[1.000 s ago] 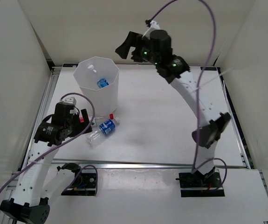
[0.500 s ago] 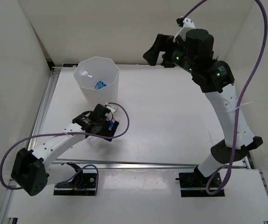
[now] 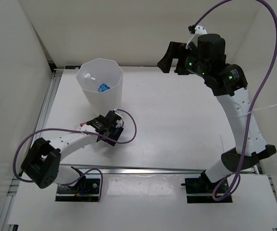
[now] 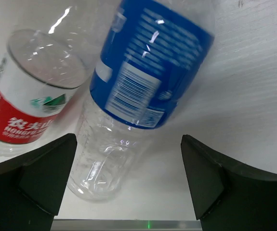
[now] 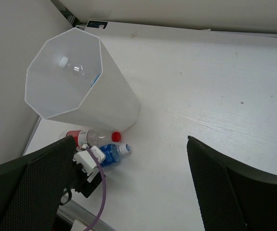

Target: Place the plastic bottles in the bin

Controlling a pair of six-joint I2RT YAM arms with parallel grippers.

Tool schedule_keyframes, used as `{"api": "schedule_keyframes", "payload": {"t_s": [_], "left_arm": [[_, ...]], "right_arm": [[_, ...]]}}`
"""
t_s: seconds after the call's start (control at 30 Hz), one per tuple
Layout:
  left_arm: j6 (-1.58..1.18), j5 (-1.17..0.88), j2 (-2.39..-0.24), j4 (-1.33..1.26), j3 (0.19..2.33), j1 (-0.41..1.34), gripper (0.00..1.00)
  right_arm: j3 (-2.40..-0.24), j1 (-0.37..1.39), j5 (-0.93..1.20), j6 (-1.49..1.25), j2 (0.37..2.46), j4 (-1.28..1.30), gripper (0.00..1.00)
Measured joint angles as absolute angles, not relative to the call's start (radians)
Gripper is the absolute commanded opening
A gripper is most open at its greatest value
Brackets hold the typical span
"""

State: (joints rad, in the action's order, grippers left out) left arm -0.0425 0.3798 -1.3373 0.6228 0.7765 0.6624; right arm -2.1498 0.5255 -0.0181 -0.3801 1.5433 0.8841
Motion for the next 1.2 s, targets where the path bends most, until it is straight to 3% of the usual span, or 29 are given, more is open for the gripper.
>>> {"api": "schedule_keyframes", "payload": {"t_s": [0.1,0.23,0.27,0.33,0.43,0.5,0.63,0.77,1.0,1.2], "left_arm": [[-0.041,0.383,-1.406,0.593,0.776,0.665,0.99],[-0.054,0.378,-1.494,0.569,0.795,0.683,0.87],[-0.061,0.378,-1.507,0.565,0.802,0.690,0.77],[-0.075,0.381,-1.532,0.568,0.819,0.705,0.69],[-0.095,0.403,-1.565,0.565,0.847,0.738,0.39],[-0.112,0.412,-1.576,0.564,0.857,0.766,0.30],[-0.150,0.405,-1.596,0.606,0.900,0.860,0.30],[-0.162,0.411,-1.639,0.735,1.083,1.013,0.28],[-0.109,0.520,-1.684,0.806,1.728,1.171,0.26],[0.020,0.679,-1.701,0.791,2.178,1.077,0.26]], "right_arm": [[-2.146,0.505,0.001,-0.382,1.539,0.887,1.00],[-2.128,0.483,0.010,-0.383,1.529,0.890,1.00],[-2.123,0.479,0.011,-0.383,1.526,0.891,1.00],[-2.112,0.477,0.011,-0.385,1.520,0.893,1.00],[-2.096,0.477,0.014,-0.385,1.512,0.897,1.00],[-2.082,0.478,0.016,-0.385,1.505,0.897,1.00],[-2.060,0.478,0.006,-0.385,1.490,0.910,1.00],[-2.046,0.468,-0.039,-0.383,1.467,0.925,1.00],[-2.015,0.419,-0.200,-0.384,1.400,0.941,1.00],[-1.999,0.410,-0.275,-0.391,1.378,0.936,1.00]]}}
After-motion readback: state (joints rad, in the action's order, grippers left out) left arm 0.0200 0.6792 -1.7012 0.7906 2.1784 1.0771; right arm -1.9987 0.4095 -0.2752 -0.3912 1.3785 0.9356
